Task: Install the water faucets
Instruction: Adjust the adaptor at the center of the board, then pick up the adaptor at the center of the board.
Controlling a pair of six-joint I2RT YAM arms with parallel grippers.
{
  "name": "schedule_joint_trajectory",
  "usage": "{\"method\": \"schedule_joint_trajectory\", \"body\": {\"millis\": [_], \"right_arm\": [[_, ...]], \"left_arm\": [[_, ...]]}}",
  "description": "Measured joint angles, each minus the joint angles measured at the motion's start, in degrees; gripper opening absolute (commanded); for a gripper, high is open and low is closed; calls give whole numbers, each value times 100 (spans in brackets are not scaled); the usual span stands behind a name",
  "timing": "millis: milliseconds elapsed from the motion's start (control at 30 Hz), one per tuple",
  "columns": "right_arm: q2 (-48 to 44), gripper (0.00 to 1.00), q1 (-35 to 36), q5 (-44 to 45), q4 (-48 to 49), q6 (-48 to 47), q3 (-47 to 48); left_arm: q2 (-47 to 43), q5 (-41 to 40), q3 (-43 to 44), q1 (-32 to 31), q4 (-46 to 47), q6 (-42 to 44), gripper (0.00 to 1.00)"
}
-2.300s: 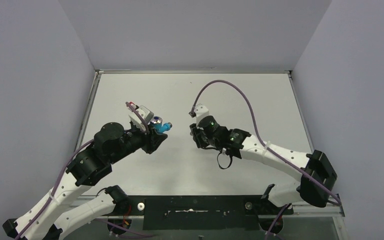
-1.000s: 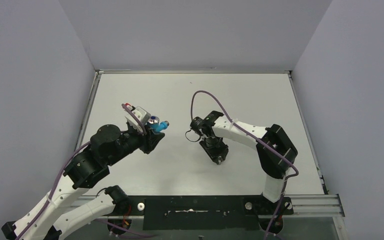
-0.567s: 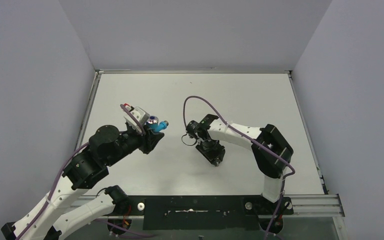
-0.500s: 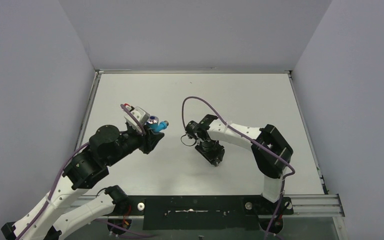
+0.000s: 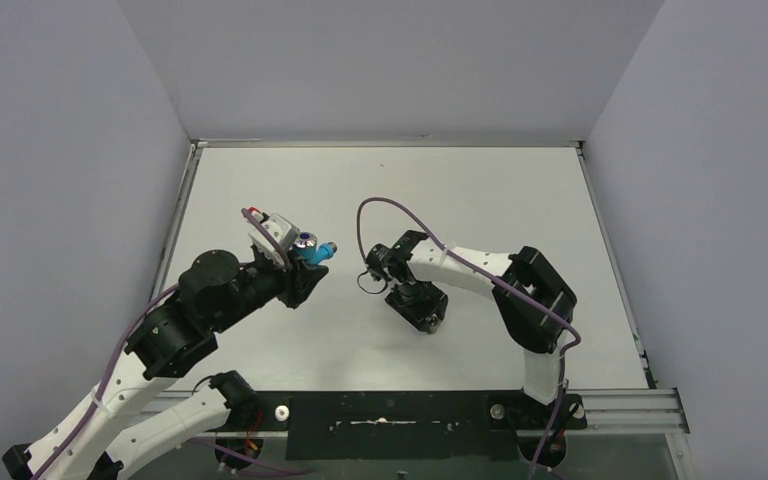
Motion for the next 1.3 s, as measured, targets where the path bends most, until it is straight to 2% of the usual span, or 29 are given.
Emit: {"method": "schedule_joint_trajectory", "body": {"millis": [333, 533, 667, 867, 1100, 1300], "right_arm": [[-116, 48, 42, 37, 68, 166, 116], [-1032, 49, 9, 127, 411, 977, 59], [-2050, 52, -2, 407, 901, 2087, -413], [-2997, 55, 44, 1073, 1217, 4612, -1346], [-2911, 59, 249, 1504, 833, 7246, -1497], [-2138, 61, 350, 1526, 503, 8432, -1373]], "left_arm": [[-4, -2, 2, 0, -2, 0, 0], [-81, -28, 63, 0, -52, 0, 0], [-131, -28, 160, 0, -42, 7, 0], [-177, 22, 190, 0, -37, 48, 0], [-328, 197, 164, 0, 4, 70, 0], [-608, 332, 46, 0, 83, -4, 0]]}}
